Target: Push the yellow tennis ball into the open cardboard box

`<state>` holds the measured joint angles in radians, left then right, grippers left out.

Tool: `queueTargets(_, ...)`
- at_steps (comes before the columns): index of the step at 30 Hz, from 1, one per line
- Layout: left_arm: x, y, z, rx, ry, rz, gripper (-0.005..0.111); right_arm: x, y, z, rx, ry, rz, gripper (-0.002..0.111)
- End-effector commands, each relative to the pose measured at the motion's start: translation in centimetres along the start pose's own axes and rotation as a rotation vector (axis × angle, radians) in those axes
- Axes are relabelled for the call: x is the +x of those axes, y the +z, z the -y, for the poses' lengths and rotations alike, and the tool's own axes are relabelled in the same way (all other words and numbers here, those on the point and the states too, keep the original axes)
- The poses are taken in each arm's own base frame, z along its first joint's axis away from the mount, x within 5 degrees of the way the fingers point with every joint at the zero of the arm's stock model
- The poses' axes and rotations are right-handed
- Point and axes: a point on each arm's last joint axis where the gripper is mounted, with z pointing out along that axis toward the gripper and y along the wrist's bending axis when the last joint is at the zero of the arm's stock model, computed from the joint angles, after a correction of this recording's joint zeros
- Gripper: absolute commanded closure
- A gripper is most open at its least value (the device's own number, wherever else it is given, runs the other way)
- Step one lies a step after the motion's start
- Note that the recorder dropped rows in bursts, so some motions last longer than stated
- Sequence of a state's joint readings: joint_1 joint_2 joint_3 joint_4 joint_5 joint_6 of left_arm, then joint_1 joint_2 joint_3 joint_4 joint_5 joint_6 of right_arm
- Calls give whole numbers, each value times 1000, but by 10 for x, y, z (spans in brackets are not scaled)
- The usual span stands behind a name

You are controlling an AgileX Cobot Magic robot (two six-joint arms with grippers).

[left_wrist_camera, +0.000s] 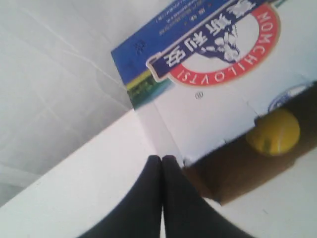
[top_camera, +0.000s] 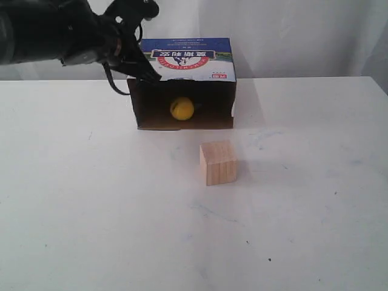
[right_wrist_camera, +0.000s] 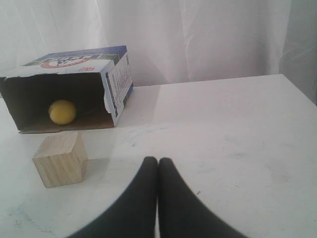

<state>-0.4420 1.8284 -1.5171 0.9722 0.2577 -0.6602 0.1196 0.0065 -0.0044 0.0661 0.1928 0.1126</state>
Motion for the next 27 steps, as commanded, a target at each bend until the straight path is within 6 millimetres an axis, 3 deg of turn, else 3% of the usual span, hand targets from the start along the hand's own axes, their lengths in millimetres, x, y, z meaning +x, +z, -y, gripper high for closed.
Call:
queueTargets(1, 33, -2, 19, 33, 23, -120, 107, 1, 0, 0, 0, -5, 9, 108)
queueTargets(5, 72, -18, 36, 94, -35, -200, 107, 1, 0, 0, 0, -5, 9, 108)
queueTargets(10, 116, -74, 36, 163, -126, -224, 107, 1, 0, 0, 0, -5, 9, 108)
queueTargets(19, 141, -139, 27, 231, -431, -216, 107, 1, 0, 0, 0, -5, 9, 108)
queueTargets(27, 142, -186, 17, 316, -628, 6, 107, 1, 0, 0, 0, -5, 9, 108)
